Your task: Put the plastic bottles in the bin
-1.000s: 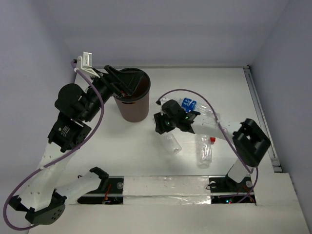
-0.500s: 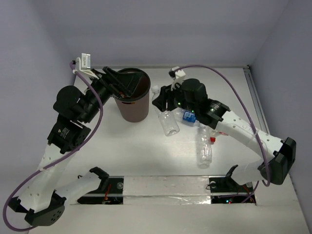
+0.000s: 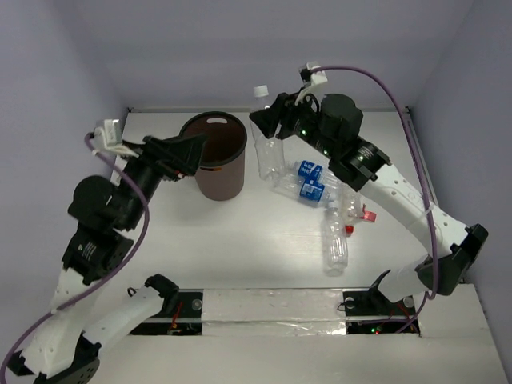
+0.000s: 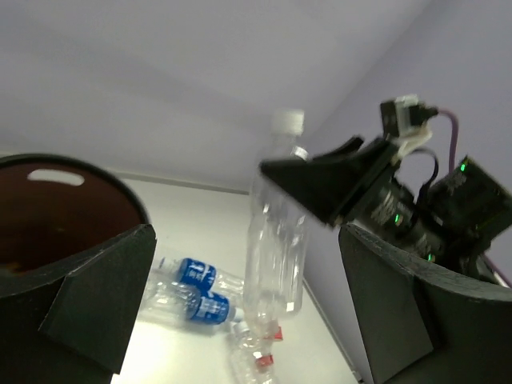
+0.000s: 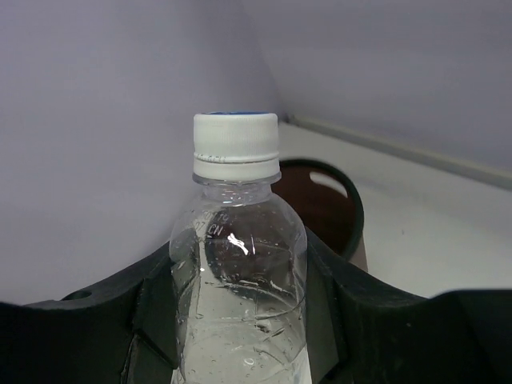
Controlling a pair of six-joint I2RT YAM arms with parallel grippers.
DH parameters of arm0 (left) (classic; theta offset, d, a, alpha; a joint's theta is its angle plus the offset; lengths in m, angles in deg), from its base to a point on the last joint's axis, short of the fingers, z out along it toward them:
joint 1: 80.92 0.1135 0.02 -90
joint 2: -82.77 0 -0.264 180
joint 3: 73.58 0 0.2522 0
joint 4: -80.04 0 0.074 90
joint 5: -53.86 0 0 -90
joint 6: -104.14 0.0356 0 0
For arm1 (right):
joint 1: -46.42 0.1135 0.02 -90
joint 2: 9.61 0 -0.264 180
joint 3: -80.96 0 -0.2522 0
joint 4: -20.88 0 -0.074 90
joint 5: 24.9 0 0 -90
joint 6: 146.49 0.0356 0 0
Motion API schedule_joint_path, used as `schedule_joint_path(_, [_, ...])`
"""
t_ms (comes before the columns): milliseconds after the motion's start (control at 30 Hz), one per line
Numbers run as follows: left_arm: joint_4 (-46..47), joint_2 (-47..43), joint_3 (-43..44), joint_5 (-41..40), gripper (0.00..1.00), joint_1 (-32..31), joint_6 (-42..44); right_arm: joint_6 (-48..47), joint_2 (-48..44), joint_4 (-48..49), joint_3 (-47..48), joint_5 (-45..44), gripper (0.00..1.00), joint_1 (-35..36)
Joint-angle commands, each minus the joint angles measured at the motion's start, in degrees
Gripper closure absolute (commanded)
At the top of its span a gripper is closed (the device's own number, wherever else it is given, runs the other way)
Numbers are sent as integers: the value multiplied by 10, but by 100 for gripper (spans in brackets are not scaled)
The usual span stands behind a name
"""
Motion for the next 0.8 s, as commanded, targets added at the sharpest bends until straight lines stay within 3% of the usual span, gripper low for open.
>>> schedule_joint_path(0, [8, -67, -67, -62, 1, 2, 34, 23, 41, 132, 47, 27, 69, -6])
schedule_joint_path(267, [12, -155, -195, -29, 1, 2, 5, 42, 157, 238, 132, 41, 69, -6])
schedule_joint_path(333, [21, -164, -221, -16, 16, 2, -4, 55, 189, 280, 143, 45, 69, -6])
schedule_joint_path(367, [24, -165, -231, -12, 26, 2, -8, 58, 200, 297, 153, 49, 69, -6])
schedule_joint_path(400, [27, -164, -248, -12, 43, 2, -19, 58, 213, 314, 162, 46, 69, -6])
schedule_joint_path(500, [24, -160, -275, -8, 66, 2, -29, 53, 266, 328, 196, 40, 68, -6])
schedule_joint_path(600, [29, -165, -301, 0, 75, 2, -36, 39, 315, 328, 221, 34, 68, -6])
schedule_joint_path(767, [21, -168, -334, 12, 79, 2, -48, 17, 362, 348, 237, 53, 65, -6])
